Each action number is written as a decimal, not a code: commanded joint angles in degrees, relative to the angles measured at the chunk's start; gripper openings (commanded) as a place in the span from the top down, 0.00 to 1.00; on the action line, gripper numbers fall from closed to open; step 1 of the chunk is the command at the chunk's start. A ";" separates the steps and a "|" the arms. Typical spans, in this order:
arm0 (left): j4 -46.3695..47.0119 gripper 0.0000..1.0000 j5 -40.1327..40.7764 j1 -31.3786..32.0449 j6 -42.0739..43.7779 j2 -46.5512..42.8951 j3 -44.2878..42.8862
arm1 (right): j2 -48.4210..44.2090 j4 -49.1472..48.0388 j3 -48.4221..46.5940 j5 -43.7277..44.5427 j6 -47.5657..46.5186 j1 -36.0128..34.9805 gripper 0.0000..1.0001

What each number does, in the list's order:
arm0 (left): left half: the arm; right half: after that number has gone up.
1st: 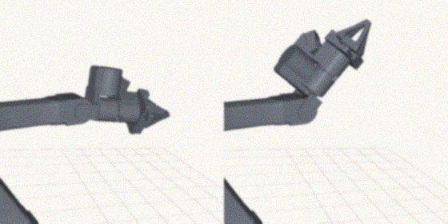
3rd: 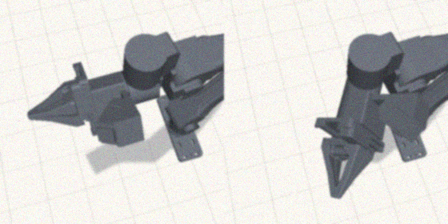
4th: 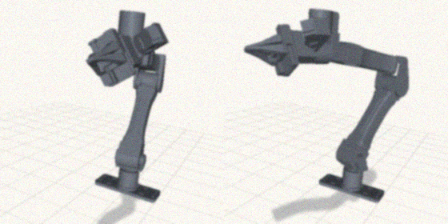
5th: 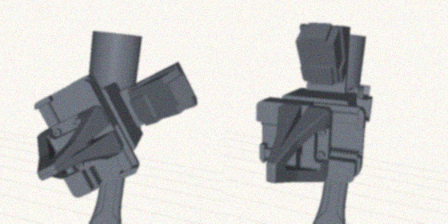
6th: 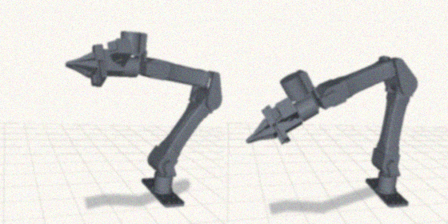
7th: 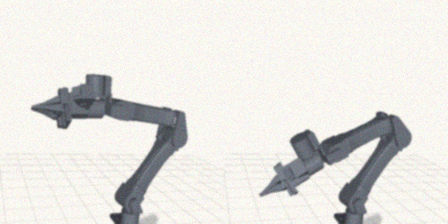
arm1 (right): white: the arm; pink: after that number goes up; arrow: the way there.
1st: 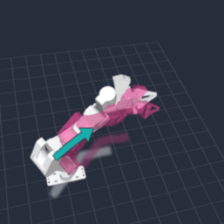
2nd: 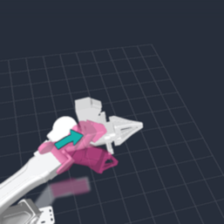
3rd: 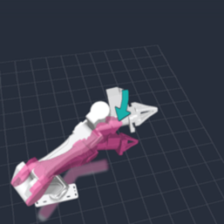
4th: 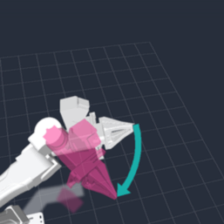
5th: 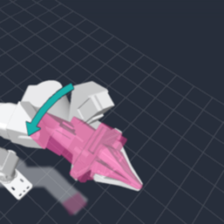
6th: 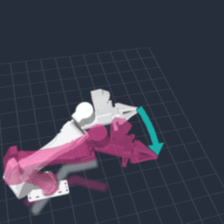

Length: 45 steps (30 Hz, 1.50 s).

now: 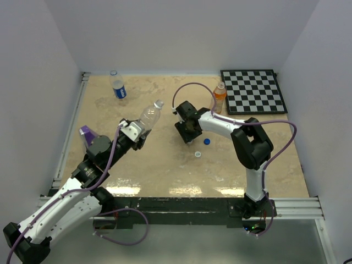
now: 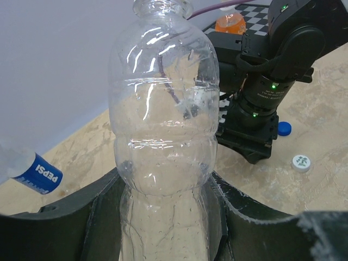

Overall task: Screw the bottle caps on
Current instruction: Screw the bottle cap onto the plastic bottle.

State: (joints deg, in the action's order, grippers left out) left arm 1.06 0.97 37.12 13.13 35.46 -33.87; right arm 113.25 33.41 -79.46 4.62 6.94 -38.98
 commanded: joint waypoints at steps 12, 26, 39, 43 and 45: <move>1.58 1.00 -2.90 -0.91 0.15 0.31 -0.59 | -1.54 0.08 -1.93 0.04 -0.70 -0.31 0.80; 0.35 1.00 -12.48 -1.35 5.15 -0.92 -0.50 | -25.25 2.36 -4.38 -20.24 -13.70 5.31 0.93; 0.43 1.00 -22.68 -1.44 10.69 -3.82 0.56 | -44.43 1.75 -6.58 -51.10 -23.11 6.81 0.92; 0.26 1.00 -24.09 -1.35 11.48 -4.00 0.65 | -45.84 1.31 -6.85 -55.15 -24.52 6.81 0.92; 0.17 1.00 -25.57 -1.44 11.66 -3.74 0.64 | -45.58 1.31 -7.28 -56.91 -25.04 6.81 0.92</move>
State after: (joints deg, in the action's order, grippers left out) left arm -0.54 -20.64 36.01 23.00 31.70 -33.85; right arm 68.07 35.51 -85.08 -44.60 -15.44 -32.18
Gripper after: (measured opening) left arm 0.551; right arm 0.352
